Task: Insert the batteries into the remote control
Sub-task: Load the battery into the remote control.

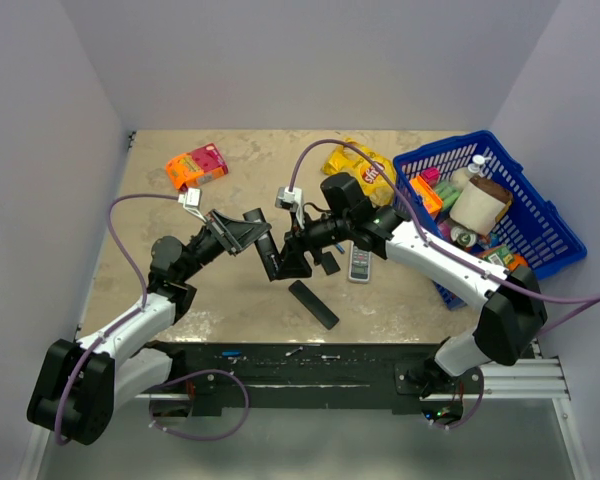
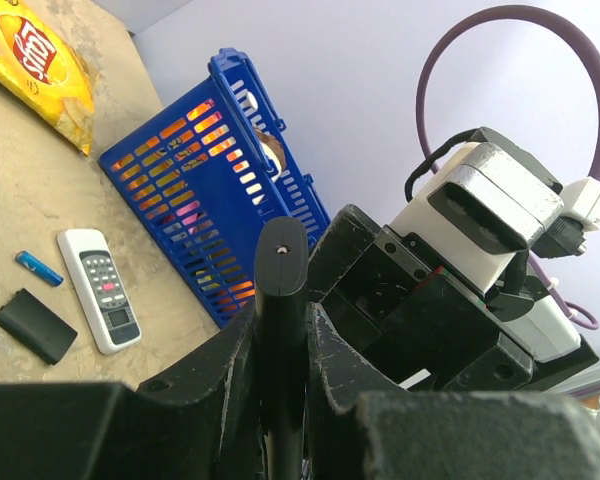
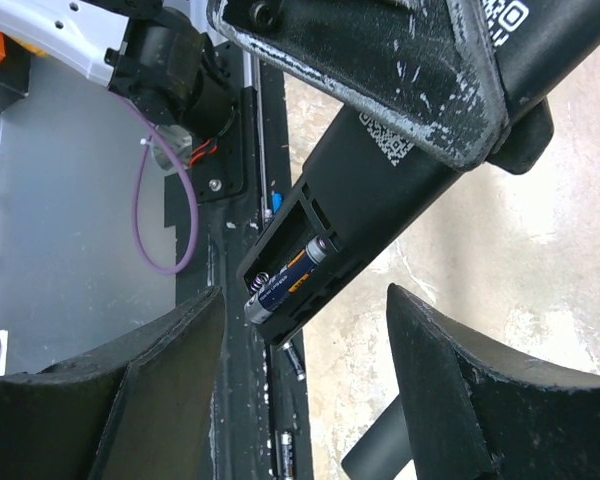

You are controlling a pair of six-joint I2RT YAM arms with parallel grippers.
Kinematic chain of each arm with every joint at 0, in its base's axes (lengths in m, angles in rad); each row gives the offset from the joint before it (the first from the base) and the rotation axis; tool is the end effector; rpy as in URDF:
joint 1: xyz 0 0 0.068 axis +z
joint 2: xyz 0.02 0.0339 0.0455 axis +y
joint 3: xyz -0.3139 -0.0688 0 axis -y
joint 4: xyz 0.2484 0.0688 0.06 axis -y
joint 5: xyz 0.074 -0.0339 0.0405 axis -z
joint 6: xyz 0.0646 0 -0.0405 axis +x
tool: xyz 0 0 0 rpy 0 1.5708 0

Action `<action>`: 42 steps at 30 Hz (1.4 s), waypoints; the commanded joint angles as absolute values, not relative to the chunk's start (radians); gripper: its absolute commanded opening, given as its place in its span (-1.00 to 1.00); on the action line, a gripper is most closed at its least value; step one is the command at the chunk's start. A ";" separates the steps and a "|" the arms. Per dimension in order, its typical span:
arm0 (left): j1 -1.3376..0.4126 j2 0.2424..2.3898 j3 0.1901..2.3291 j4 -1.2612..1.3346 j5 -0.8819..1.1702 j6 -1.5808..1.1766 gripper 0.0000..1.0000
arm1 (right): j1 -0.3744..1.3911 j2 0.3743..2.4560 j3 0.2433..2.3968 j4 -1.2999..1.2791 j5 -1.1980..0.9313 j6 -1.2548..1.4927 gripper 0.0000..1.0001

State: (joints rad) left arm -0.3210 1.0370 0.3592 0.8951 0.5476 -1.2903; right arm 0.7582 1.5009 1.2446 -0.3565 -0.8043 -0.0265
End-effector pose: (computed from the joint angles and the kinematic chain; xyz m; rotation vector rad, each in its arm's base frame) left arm 0.1958 -0.1005 0.3025 -0.2390 1.5998 -1.6680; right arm 0.2227 0.2750 0.3534 -1.2895 1.8460 1.2818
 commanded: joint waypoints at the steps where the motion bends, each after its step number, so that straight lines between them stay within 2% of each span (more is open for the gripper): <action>1: -0.321 1.017 0.402 0.933 0.565 -1.298 -1.00 | 0.758 1.511 1.258 -0.371 -0.834 -0.052 0.37; 7: -0.322 1.014 0.405 0.934 0.566 -1.304 -1.00 | 0.756 1.516 1.255 -0.371 -0.827 -0.060 0.36; 19: -0.322 1.006 0.408 0.923 0.591 -1.292 -1.00 | 0.758 1.522 1.270 -0.337 -0.847 -0.029 0.20; 42: -0.353 1.025 0.439 0.980 0.683 -1.278 -1.00 | 0.712 1.555 1.296 -0.227 -0.831 0.091 -0.21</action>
State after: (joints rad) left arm -0.3260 1.0279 0.3927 0.9081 0.5827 -1.2514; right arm 0.7525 1.5585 1.2568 -0.3286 -0.8883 0.0727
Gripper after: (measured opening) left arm 0.237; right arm 0.415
